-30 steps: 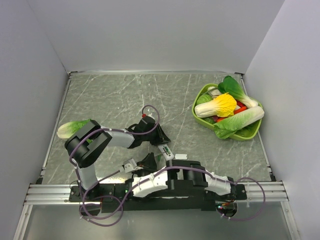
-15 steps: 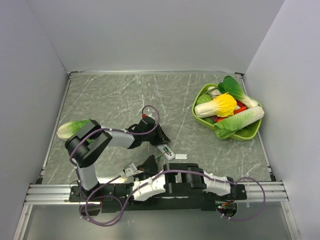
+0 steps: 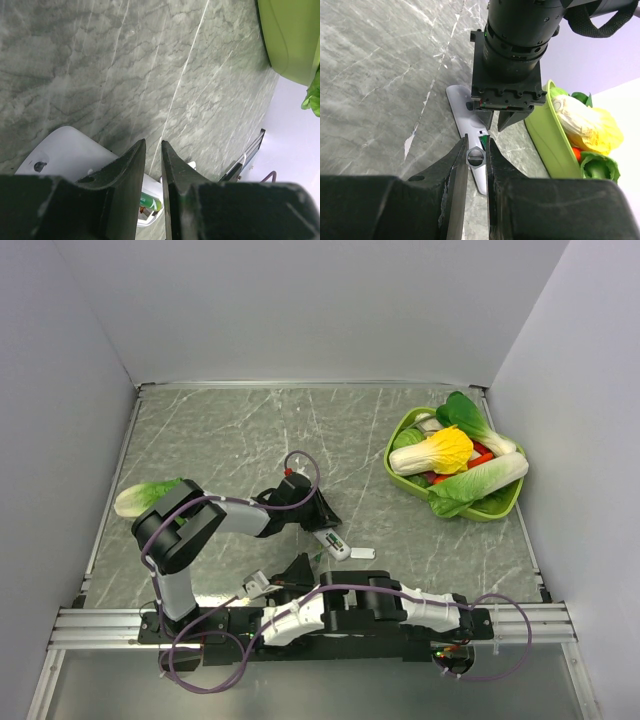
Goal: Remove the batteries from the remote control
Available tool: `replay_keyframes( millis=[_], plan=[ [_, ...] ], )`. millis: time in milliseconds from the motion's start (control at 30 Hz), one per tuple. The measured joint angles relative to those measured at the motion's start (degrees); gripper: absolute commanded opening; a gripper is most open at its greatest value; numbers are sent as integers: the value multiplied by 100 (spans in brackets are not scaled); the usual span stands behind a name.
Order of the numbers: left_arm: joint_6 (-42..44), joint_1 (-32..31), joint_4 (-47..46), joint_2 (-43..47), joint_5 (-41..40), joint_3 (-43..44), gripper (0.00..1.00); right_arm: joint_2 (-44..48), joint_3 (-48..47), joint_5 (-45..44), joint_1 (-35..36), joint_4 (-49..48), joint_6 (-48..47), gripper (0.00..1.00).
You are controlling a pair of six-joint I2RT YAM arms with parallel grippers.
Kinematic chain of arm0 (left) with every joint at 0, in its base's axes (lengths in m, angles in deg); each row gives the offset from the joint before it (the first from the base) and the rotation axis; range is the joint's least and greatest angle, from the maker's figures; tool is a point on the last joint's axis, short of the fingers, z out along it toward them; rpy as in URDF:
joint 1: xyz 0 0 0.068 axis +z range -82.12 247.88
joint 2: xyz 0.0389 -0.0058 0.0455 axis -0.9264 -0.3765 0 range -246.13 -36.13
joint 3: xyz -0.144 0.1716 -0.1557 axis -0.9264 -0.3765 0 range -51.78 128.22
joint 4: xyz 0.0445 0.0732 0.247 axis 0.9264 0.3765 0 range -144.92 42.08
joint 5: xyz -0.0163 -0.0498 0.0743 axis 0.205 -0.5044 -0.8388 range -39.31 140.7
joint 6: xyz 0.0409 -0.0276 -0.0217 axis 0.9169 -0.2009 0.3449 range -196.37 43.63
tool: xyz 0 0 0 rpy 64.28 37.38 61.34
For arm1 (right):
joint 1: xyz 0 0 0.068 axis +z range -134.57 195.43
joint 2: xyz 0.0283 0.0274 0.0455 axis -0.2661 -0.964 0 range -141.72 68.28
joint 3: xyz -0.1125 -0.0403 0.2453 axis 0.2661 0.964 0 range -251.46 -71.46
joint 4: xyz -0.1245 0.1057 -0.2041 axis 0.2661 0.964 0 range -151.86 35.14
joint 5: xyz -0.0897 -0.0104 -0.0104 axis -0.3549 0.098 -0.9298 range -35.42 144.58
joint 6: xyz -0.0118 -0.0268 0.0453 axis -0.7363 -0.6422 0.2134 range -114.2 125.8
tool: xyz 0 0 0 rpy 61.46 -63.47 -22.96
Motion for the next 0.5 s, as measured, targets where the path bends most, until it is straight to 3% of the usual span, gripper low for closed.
replay_keyframes(
  millis=[500],
  plan=[
    [4, 0, 24, 0, -4, 11, 28, 13, 17, 96, 79, -68, -503, 0]
  ],
)
